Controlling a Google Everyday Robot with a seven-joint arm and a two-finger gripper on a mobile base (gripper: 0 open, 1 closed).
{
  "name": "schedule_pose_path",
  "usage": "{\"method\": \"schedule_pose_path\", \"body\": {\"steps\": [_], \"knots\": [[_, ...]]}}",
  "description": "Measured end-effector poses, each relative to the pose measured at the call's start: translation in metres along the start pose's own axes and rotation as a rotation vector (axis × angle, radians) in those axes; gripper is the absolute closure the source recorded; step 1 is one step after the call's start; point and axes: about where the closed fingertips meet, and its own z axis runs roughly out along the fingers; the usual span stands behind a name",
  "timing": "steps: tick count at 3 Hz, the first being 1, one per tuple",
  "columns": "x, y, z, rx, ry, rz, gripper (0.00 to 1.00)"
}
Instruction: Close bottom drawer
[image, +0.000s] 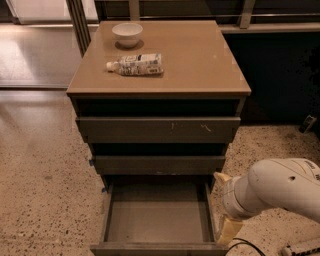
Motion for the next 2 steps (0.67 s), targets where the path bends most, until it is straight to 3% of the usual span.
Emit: {"method": "schedule_pose_path", "body": {"steps": [2], "knots": [[0.0043, 0.0011, 0.0074, 0.005, 0.001, -0.002, 0.0]]}}
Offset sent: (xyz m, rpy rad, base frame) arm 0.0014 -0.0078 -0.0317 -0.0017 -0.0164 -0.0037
